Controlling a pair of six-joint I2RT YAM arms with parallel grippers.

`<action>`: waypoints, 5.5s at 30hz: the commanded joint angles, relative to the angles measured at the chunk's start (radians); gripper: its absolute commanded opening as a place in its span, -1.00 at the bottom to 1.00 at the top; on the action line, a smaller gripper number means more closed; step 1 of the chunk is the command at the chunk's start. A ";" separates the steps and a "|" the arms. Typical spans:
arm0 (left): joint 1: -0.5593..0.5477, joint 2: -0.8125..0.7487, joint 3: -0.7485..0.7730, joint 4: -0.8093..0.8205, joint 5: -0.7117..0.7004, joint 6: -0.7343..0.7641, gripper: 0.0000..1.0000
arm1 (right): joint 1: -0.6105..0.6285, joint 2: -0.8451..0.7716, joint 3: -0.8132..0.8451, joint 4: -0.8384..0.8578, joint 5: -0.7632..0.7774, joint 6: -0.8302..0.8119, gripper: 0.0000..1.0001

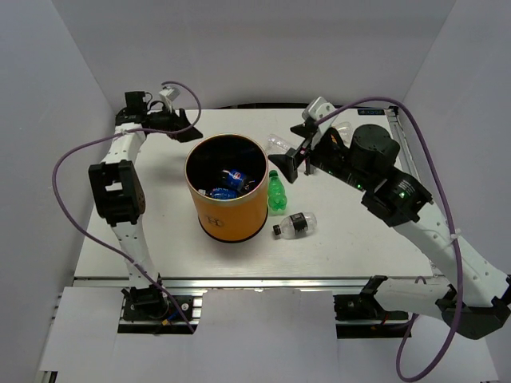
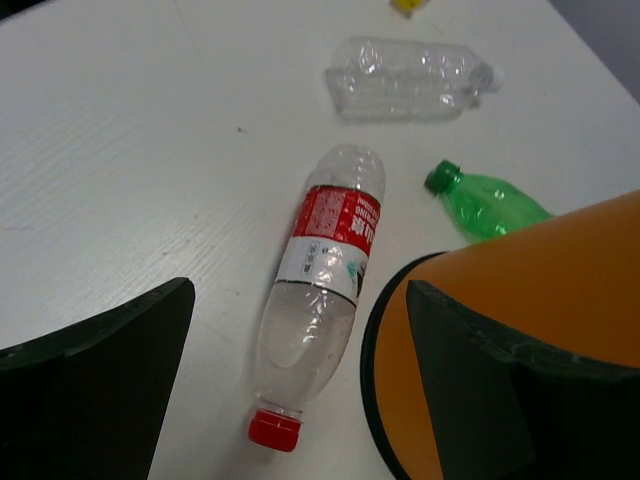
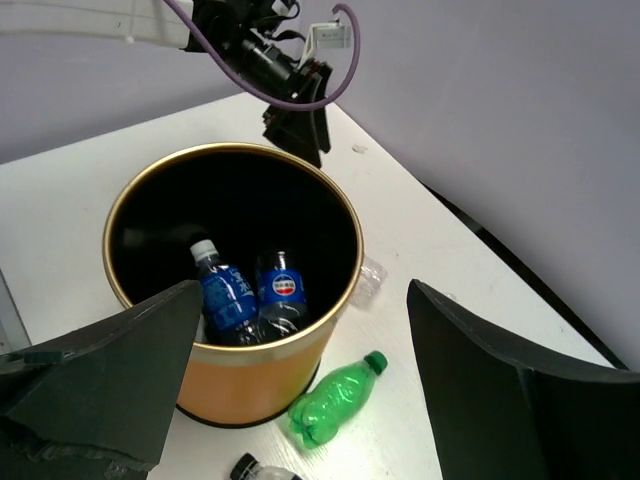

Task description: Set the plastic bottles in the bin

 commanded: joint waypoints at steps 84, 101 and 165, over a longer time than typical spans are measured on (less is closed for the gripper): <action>-0.360 -0.965 -0.575 0.303 -0.926 -0.633 0.96 | -0.147 0.414 -0.653 0.010 -0.183 -0.491 0.12; -0.051 -0.945 -0.863 0.281 -0.996 -0.892 0.96 | -0.145 -0.214 -0.458 0.318 -0.088 -0.174 -0.48; -0.050 -1.110 -1.093 0.217 -1.155 -0.900 0.96 | -0.268 0.173 -0.252 0.356 0.276 0.386 -1.00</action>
